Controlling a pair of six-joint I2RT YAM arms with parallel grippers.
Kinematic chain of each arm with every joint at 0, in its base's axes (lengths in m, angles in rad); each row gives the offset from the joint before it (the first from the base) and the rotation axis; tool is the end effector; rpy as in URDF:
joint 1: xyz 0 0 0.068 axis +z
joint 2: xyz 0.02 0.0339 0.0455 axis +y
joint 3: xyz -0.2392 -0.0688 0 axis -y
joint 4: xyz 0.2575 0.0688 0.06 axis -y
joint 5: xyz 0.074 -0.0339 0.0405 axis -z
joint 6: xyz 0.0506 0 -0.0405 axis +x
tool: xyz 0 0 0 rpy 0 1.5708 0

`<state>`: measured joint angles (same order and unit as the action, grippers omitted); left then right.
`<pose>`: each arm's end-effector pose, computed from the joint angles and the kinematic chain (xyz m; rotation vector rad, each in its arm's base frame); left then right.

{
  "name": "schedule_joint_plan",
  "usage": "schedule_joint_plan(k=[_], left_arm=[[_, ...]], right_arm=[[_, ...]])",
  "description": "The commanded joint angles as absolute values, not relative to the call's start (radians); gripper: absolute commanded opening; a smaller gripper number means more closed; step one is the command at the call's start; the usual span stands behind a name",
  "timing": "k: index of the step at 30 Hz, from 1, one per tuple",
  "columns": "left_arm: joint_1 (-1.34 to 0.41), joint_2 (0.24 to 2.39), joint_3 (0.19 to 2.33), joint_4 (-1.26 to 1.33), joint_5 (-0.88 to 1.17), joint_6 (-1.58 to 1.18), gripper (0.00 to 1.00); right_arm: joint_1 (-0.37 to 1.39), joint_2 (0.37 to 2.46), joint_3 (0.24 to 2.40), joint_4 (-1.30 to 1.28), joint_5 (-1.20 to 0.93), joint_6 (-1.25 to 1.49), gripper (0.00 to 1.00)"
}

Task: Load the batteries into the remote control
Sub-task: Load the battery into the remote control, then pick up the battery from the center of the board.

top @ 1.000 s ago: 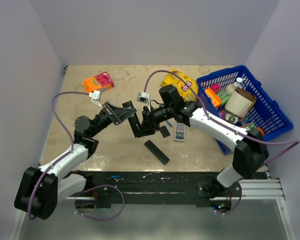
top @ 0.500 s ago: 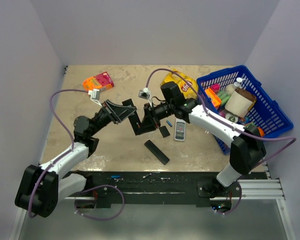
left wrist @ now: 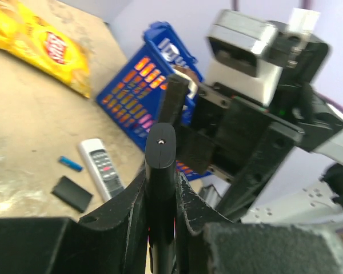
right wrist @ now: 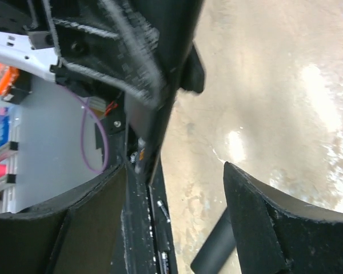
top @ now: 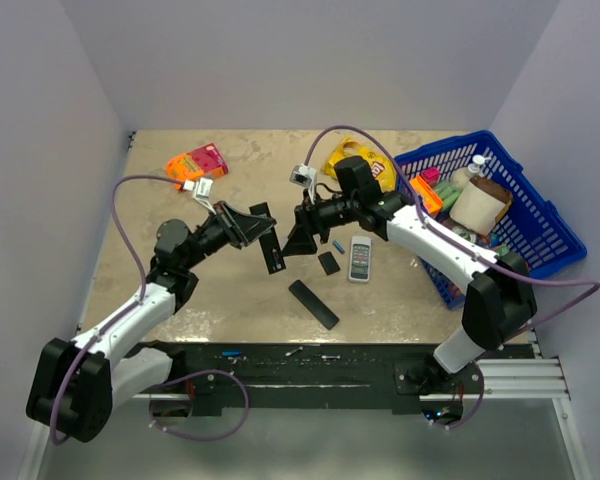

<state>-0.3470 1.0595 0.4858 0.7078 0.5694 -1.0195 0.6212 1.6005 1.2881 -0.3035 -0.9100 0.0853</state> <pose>0.2422 -0.1166 0.2483 -0.0218 1.6515 -1.4866 0.2828 0.2515 0.2699 -1.1040 1.9468 1.3843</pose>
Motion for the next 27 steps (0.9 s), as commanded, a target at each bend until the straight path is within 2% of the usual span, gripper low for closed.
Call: schedule_joint_plan(k=[1, 4, 12, 16, 18, 27], left_arm=[[-0.333, 1.017, 0.520, 0.568, 0.436, -0.879, 0.00], [-0.325, 0.997, 0.500, 0.506, 0.344, -0.853, 0.00], [-0.321, 0.925, 0.454, 0.393, 0.259, -0.812, 0.00], [-0.321, 0.920, 0.445, 0.382, 0.265, -0.814, 0.00], [-0.321, 0.925, 0.445, 0.382, 0.276, -0.818, 0.00], [-0.319, 0.948, 0.446, 0.388, 0.307, -0.824, 0.00]], right_arm=[[0.608, 1.513, 1.298, -0.344, -0.816, 0.023, 0.73], [0.592, 1.496, 1.289, -0.362, -0.738, 0.014, 0.73], [0.583, 1.624, 1.361, -0.587, -0.252, -0.037, 0.67], [0.578, 1.718, 1.391, -0.652, -0.077, -0.026, 0.56], [0.578, 1.779, 1.414, -0.679, -0.002, -0.015, 0.54], [0.577, 1.949, 1.472, -0.706, 0.127, 0.021, 0.46]])
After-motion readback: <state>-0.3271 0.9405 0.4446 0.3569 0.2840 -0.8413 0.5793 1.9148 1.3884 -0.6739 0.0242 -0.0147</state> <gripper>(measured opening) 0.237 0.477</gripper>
